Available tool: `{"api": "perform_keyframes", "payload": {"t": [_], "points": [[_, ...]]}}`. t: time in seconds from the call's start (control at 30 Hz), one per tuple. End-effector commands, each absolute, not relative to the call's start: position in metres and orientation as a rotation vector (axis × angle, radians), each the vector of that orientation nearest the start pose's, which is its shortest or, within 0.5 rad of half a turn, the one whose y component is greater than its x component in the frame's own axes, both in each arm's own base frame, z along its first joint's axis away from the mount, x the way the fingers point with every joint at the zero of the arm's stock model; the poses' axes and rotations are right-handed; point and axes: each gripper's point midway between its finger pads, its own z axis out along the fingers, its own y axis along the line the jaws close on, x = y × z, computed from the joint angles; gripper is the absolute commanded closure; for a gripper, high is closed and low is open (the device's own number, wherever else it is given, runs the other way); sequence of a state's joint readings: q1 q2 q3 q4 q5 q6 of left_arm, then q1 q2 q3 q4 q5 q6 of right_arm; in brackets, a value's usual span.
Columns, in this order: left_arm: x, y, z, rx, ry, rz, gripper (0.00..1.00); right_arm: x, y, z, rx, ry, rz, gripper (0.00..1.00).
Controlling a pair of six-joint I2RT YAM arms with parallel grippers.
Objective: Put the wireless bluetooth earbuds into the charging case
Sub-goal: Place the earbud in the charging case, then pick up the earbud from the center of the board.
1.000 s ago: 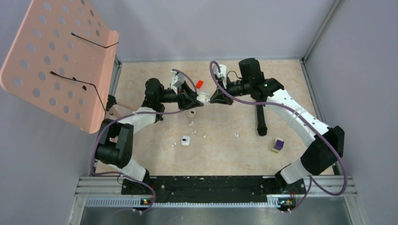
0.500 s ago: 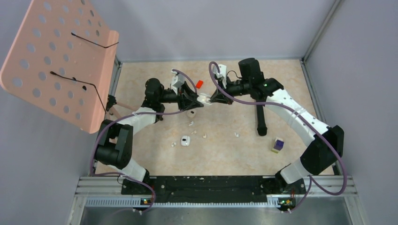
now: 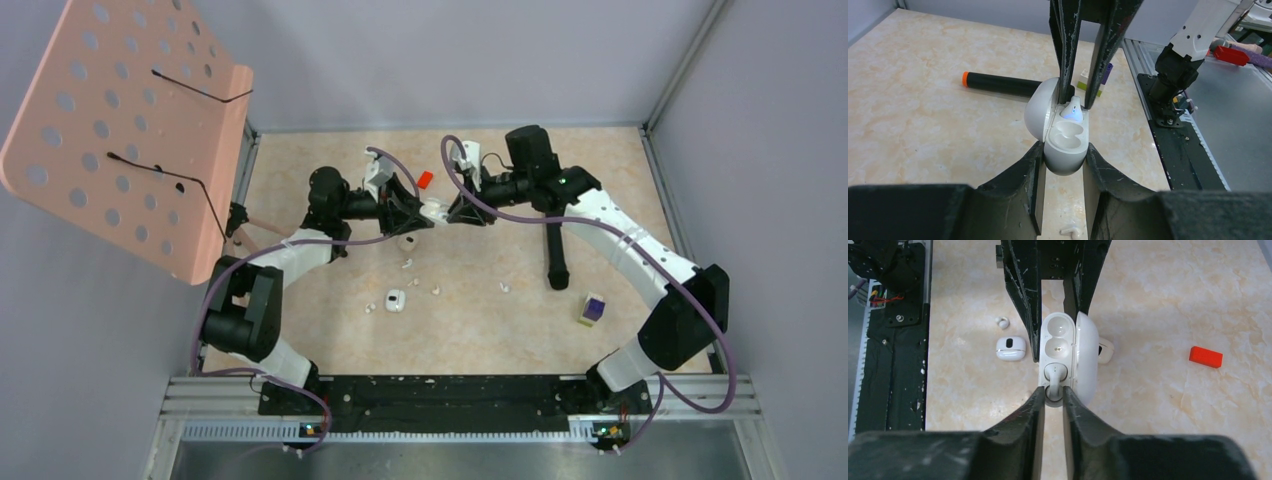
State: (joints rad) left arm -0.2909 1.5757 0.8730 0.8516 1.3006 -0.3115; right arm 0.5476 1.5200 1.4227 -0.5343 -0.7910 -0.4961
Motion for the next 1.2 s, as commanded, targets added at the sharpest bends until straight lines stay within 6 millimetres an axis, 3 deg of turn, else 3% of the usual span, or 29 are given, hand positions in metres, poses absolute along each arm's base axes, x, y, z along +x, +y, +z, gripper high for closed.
{"api": "perform_keyframes", "payload": {"t": [0.0,0.1,0.23,0.37,0.53,0.67,0.8,1.0,1.17], "points": [[0.282,-0.268,0.263,1.177,1.189,-1.33,1.0,0.297,0.305,0.275,-1.407,1.539,0.823,0.73],[0.284,-0.268,0.259,1.166,1.213,-1.327,1.0,0.295,0.3,0.297,-1.4,1.52,0.788,0.65],[0.287,-0.268,0.253,1.155,1.238,-1.326,1.0,0.279,0.289,0.323,-1.424,1.481,0.761,0.62],[0.29,-0.268,0.248,1.141,1.261,-1.324,1.0,0.264,0.279,0.332,-1.434,1.455,0.747,0.62],[0.305,-0.264,0.243,1.061,1.329,-1.307,1.0,0.248,0.276,0.309,-1.498,1.396,0.761,0.63],[0.322,-0.264,0.241,0.978,1.398,-1.338,1.0,0.25,0.295,0.289,-1.446,1.357,0.836,0.66],[0.329,-0.264,0.249,0.887,1.412,-1.382,1.0,0.236,0.325,0.26,-1.524,1.306,0.898,0.7],[0.319,-0.261,0.251,0.879,1.41,-1.39,1.0,0.248,0.355,0.279,-1.445,1.312,0.985,0.73],[0.3,-0.258,0.253,0.946,1.372,-1.39,1.0,0.259,0.354,0.285,-1.391,1.376,1.007,0.76]]}}
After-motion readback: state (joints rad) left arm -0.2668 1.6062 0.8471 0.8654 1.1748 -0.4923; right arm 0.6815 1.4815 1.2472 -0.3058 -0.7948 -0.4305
